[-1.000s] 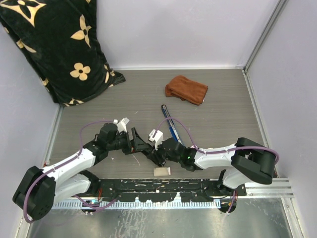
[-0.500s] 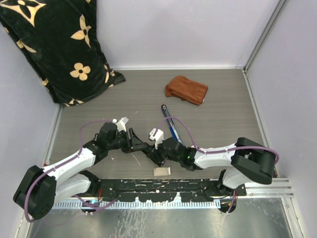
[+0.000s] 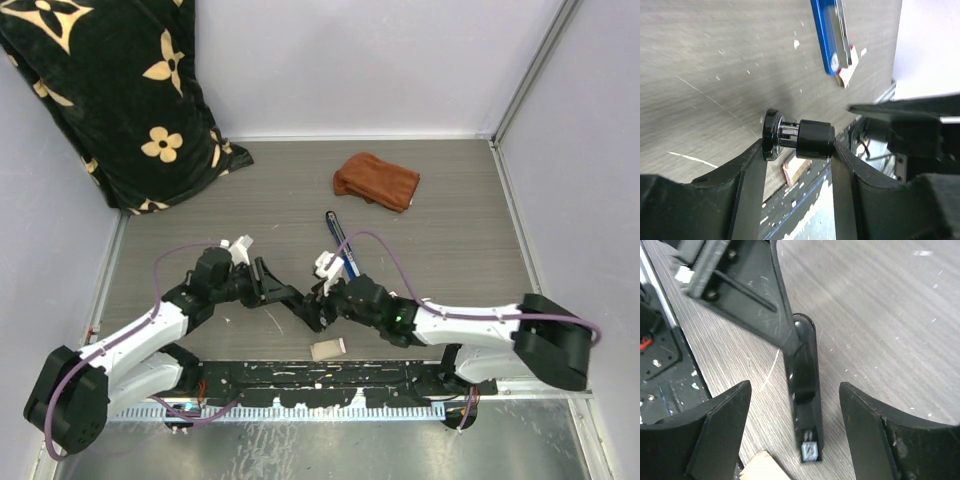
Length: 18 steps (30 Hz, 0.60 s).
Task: Load the staples into the stapler
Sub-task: Close the stapler at the center of the board, then place the stapler at the center of the board.
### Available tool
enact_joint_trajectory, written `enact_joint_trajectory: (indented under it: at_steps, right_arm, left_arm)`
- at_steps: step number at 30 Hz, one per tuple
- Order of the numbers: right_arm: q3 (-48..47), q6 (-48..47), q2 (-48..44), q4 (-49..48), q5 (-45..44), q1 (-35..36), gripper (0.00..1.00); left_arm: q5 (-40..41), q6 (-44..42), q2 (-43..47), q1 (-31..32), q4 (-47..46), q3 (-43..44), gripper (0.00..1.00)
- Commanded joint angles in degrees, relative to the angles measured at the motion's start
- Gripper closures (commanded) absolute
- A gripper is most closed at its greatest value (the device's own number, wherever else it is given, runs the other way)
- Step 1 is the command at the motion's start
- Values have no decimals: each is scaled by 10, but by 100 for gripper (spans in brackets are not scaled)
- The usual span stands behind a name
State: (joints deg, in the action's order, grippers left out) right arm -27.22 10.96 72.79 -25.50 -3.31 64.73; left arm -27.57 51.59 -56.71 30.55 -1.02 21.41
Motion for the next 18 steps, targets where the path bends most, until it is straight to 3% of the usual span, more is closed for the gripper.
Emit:
enact_joint_trajectory:
  at_steps: [1, 7, 13, 18]
  right_arm:
    - [16, 13, -99, 26, -56, -3, 22]
    - [45, 37, -214, 97, -134, -26, 16]
    - [72, 69, -265, 125, -138, -43, 15]
    - [81, 90, -270, 127, -129, -43, 15]
  left_arm:
    - [39, 14, 47, -51, -28, 28, 100]
    - [67, 38, 50, -145, -67, 38, 100]
    - [77, 88, -26, -270, -222, 34, 100]
    - [165, 52, -67, -300, -256, 49, 100]
